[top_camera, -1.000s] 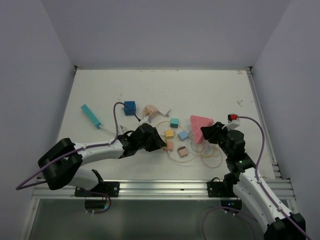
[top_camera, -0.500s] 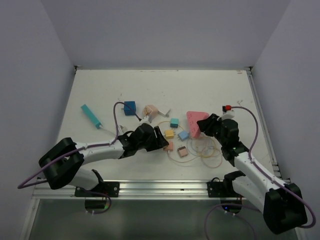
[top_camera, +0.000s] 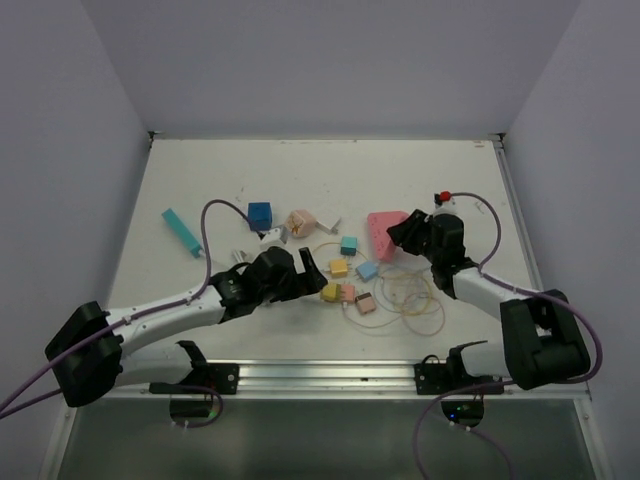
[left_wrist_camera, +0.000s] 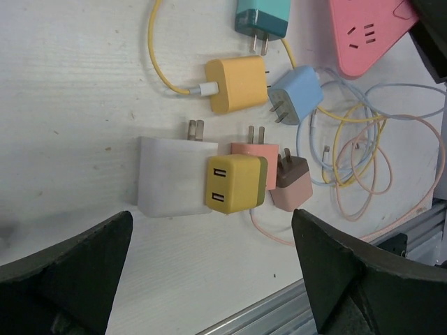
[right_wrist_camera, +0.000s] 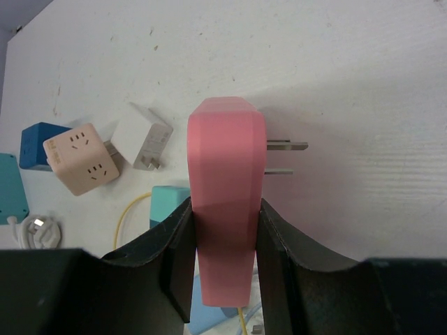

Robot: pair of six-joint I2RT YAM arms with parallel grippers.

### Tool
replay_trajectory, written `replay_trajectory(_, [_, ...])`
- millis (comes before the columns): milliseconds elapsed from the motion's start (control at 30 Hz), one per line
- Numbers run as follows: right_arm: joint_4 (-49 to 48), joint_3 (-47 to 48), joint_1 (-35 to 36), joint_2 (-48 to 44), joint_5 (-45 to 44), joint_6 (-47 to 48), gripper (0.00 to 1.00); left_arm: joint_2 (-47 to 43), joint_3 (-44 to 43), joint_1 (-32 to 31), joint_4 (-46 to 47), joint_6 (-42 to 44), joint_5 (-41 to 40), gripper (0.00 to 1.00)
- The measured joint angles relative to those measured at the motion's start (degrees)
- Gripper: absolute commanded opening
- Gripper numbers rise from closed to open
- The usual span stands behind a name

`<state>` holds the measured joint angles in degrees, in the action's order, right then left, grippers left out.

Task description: Pull the plug off the socket

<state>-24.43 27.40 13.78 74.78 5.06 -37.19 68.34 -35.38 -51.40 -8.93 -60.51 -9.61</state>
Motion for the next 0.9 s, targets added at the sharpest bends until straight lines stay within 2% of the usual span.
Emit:
replay_trajectory(267, [-7.08, 2.49, -5.86, 10.47, 8.33, -1.75, 0.01, -9.29, -2.86, 0.00, -11.37, 3.13, -8.94, 1.00])
replay_trajectory(300, [-7.65, 2.60, -6.21, 11.04, 8.74, -1.84, 0.06, -10.64, -3.13, 0.00, -12.98, 3.43, -10.29, 0.99])
replay_trajectory(333, [-7.96, 2.73, -6.54, 11.43, 9.22, -1.84, 0.19, -11.80, -3.32, 0.00, -14.29, 3.85, -11.30, 1.00])
replay_trajectory(433, [-8.31, 3.15, -6.86, 12.20, 9.79, -1.77, 0.36, -16.09, -3.82, 0.00, -18.71, 5.22, -14.84, 0.99])
replay_trajectory(467, [-8.35, 3.30, -6.99, 12.37, 9.92, -1.73, 0.48, -17.49, -3.89, 0.00, -20.15, 5.68, -15.89, 1.00])
replay_trajectory(533, [-8.24, 3.45, -7.06, 12.70, 10.05, -1.49, 0.62, -20.20, -4.07, 0.00, -23.23, 6.14, -17.66, 1.00])
replay_trajectory(733, [-6.82, 3.45, -7.10, 13.14, 10.10, -0.59, 0.87, -27.93, -5.49, 0.00, -32.26, 7.06, -20.92, 1.00])
replay_trajectory(900, [-1.88, 3.45, -7.10, 9.79, 9.16, 0.87, 0.99, -32.61, -10.23, 0.00, -39.54, 7.69, -23.23, 1.00])
